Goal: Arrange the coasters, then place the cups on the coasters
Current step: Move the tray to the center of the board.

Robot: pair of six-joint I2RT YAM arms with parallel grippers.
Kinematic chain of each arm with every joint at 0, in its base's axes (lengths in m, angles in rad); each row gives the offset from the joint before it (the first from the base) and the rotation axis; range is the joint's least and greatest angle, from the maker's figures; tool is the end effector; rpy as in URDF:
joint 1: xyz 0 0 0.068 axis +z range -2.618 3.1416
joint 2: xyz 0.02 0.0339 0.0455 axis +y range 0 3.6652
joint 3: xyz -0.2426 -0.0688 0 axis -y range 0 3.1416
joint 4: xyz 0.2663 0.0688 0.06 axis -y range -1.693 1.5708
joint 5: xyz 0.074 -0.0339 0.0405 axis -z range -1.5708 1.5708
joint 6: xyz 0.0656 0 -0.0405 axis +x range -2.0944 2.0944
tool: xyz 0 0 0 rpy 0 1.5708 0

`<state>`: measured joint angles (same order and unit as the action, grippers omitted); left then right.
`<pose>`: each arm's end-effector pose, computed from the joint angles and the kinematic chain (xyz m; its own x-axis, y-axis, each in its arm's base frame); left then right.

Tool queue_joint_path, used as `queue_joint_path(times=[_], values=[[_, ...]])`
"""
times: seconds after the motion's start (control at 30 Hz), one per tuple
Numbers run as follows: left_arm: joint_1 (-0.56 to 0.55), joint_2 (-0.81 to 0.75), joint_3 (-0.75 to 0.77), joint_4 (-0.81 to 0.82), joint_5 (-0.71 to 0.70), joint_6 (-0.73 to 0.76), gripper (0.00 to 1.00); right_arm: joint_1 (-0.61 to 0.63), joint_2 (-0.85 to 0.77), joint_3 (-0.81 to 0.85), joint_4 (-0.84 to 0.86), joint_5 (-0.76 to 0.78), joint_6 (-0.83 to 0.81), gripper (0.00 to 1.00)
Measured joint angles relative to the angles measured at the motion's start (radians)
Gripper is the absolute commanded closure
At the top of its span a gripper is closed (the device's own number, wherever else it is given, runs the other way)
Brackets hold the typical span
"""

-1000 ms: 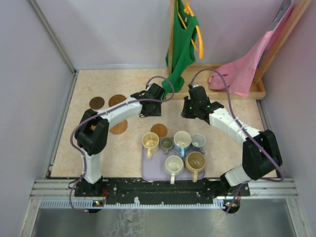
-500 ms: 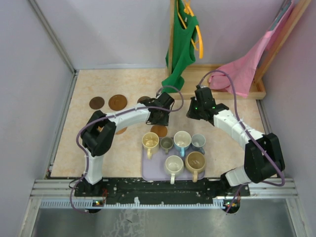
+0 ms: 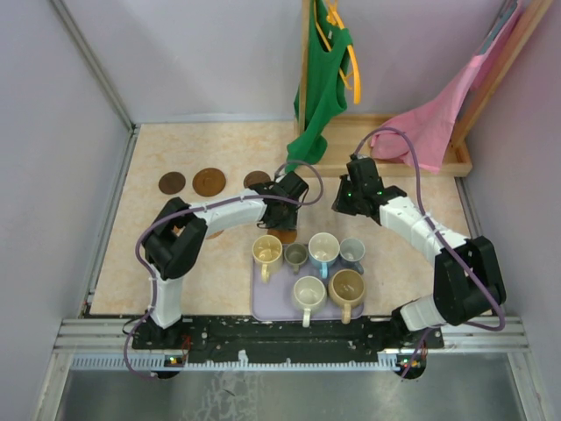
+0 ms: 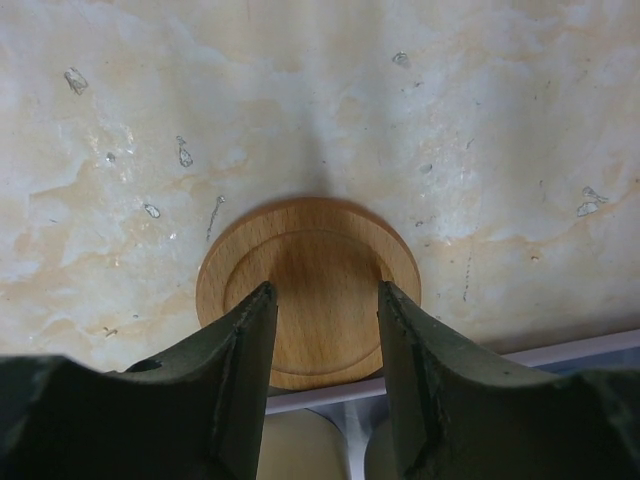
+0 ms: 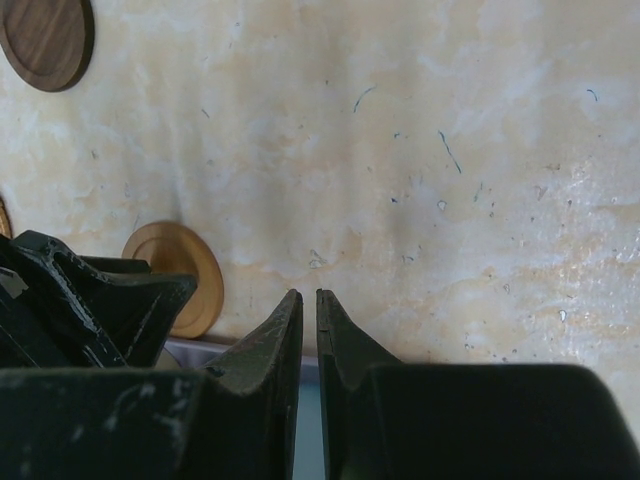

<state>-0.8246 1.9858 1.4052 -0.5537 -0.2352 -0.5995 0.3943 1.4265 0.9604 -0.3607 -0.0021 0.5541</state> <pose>0.3042 -0.3066 0.1147 -0.8731 0.1361 -0.4682 0.1872 0.9802 -0.0642 0.3180 0.1325 0.1848 -0.7805 0.2452 -0.5751 0.0296 0.9334 0.3577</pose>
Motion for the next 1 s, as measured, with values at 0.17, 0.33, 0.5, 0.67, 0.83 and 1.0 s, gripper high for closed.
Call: queue_joint_path(times=[0.17,0.33,0.5,0.67,0.83,1.0], values=[[0.0,0.002,0.0,-0.004,-0.027,-0.032,0.49,0.0,0.0,0.0,0.001,0.0,0.0,0.88],[0.008,-0.002,-0.013,0.005,-0.057,-0.065,0.49,0.0,-0.001,0.0,0.001,-0.002,0.001,0.88],[0.042,-0.021,-0.043,0.023,-0.061,-0.1,0.49,0.0,-0.001,-0.005,0.003,-0.006,0.007,0.88],[0.071,-0.034,-0.064,0.04,-0.068,-0.108,0.49,0.0,-0.001,-0.005,0.01,-0.013,0.008,0.88],[0.112,-0.042,-0.08,0.049,-0.09,-0.107,0.49,0.0,-0.001,-0.005,0.017,-0.021,0.007,0.88],[0.155,-0.055,-0.103,0.069,-0.107,-0.102,0.49,0.0,0.0,-0.005,0.016,-0.024,0.007,0.88]])
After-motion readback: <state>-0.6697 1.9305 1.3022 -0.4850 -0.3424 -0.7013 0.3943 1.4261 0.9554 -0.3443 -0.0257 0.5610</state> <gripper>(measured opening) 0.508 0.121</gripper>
